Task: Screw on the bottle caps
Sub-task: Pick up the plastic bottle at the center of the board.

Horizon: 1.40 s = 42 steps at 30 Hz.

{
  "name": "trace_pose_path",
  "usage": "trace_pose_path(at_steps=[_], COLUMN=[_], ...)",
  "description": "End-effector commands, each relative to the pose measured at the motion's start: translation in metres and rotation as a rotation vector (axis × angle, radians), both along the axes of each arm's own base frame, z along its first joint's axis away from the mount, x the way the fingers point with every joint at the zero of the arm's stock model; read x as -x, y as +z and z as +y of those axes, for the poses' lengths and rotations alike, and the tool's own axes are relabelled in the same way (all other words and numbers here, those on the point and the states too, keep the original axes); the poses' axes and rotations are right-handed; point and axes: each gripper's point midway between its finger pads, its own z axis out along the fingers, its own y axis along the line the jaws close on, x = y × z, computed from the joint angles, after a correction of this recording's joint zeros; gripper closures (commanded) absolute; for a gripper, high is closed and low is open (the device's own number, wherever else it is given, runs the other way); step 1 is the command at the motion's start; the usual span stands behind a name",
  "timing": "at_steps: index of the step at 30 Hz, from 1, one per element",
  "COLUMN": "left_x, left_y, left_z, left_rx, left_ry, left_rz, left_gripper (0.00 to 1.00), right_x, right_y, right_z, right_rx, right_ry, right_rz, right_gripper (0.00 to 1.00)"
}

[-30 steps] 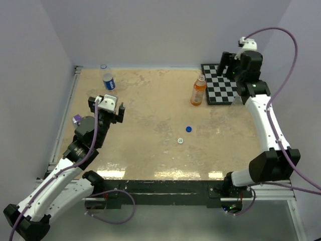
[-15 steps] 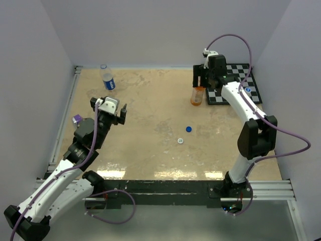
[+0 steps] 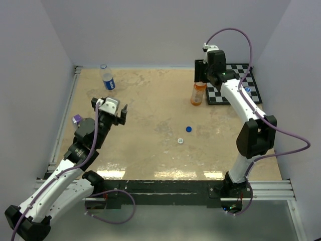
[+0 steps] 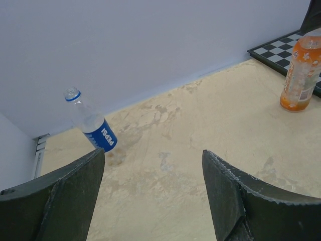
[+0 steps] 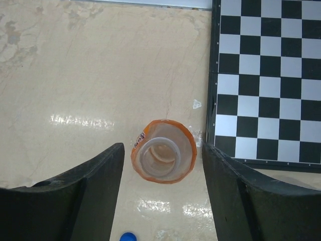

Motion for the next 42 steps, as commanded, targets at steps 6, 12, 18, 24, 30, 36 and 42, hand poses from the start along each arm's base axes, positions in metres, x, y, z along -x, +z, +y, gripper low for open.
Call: trace_pose_path(at_steps=[6,12,18,24,30,36,42], left_x=[-0.001,-0.001,-0.003,-0.002,0.013,0.036,0.047], left_y=[0.01,0.009,0.007,0.004,0.01,0.007,0.001], left_z=[-0.009,-0.012,-0.02,-0.034,-0.063,-0.112,-0.142], left_rx=[0.035,0.031,0.033,0.034,0.025,0.008,-0.052], left_ry=[-0.048,-0.068,-0.097,-0.169,-0.357,-0.67,-0.834], left_rz=[-0.032,-0.029,-0.007,0.021,-0.009,-0.013,-0.003], left_gripper=[0.18,0.18,0.18,0.18,0.18,0.18,0.19], right_x=[-0.003,0.0,0.01,0.037,0.088,0.149,0.198], right_y=[-0.001,-0.009,0.01,0.052,0.09,0.115,0.132], right_z=[0.002,0.0,0.005,0.036,0.082,0.112,0.126], right_rx=[0.032,0.042,0.02,-0.091,-0.247,-0.306,-0.343], right_ry=[0.002,-0.005,0.043,0.221,0.492,0.784,0.988], right_rz=[-0.002,0.012,-0.048,-0.174,-0.311,-0.427,-0.518], right_gripper=[0.42,0.67,1.0,1.0,1.0,1.0,1.0])
